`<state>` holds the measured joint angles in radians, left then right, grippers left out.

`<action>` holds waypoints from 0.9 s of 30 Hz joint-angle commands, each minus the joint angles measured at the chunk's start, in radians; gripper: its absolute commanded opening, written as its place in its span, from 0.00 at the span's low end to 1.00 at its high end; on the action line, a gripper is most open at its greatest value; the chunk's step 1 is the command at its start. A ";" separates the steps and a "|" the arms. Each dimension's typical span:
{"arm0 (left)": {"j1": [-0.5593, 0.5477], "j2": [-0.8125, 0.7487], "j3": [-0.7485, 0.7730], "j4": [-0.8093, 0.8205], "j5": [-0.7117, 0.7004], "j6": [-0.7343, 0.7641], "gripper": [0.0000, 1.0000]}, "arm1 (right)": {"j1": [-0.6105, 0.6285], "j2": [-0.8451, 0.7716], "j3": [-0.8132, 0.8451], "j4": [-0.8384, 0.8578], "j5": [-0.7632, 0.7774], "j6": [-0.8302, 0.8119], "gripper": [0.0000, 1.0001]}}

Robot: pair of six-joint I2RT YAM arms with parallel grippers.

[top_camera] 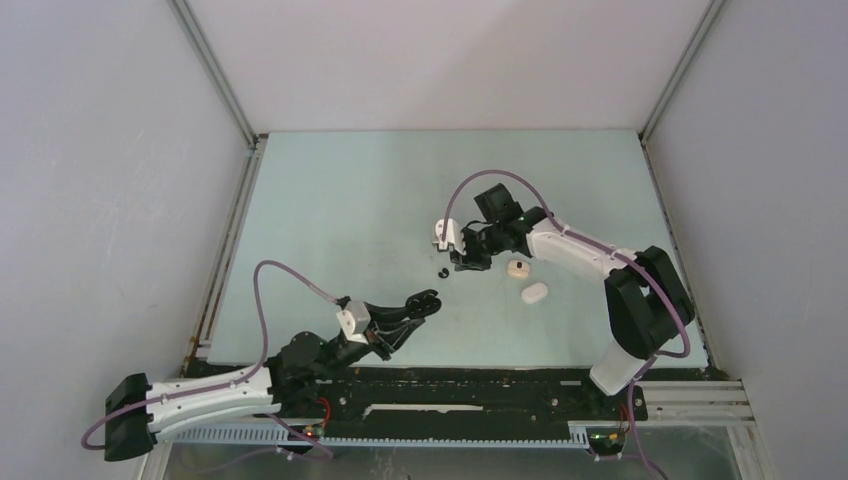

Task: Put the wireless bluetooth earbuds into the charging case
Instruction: Pick up the earbud from the center of the board.

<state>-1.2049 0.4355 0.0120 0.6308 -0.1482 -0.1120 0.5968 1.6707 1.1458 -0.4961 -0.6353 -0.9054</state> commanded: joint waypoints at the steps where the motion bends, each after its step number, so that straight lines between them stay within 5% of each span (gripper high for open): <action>1: -0.004 -0.051 -0.053 -0.021 -0.099 0.009 0.00 | 0.041 0.003 -0.037 0.169 0.049 -0.110 0.23; 8: -0.004 -0.130 -0.063 -0.105 -0.113 -0.011 0.00 | 0.095 0.012 -0.174 0.325 0.104 -0.272 0.28; 27: -0.004 -0.168 -0.062 -0.151 -0.098 -0.012 0.00 | 0.132 0.178 -0.136 0.391 0.180 -0.370 0.30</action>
<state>-1.2049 0.2787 0.0120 0.4648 -0.2413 -0.1150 0.7235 1.8095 0.9710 -0.1246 -0.4725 -1.2530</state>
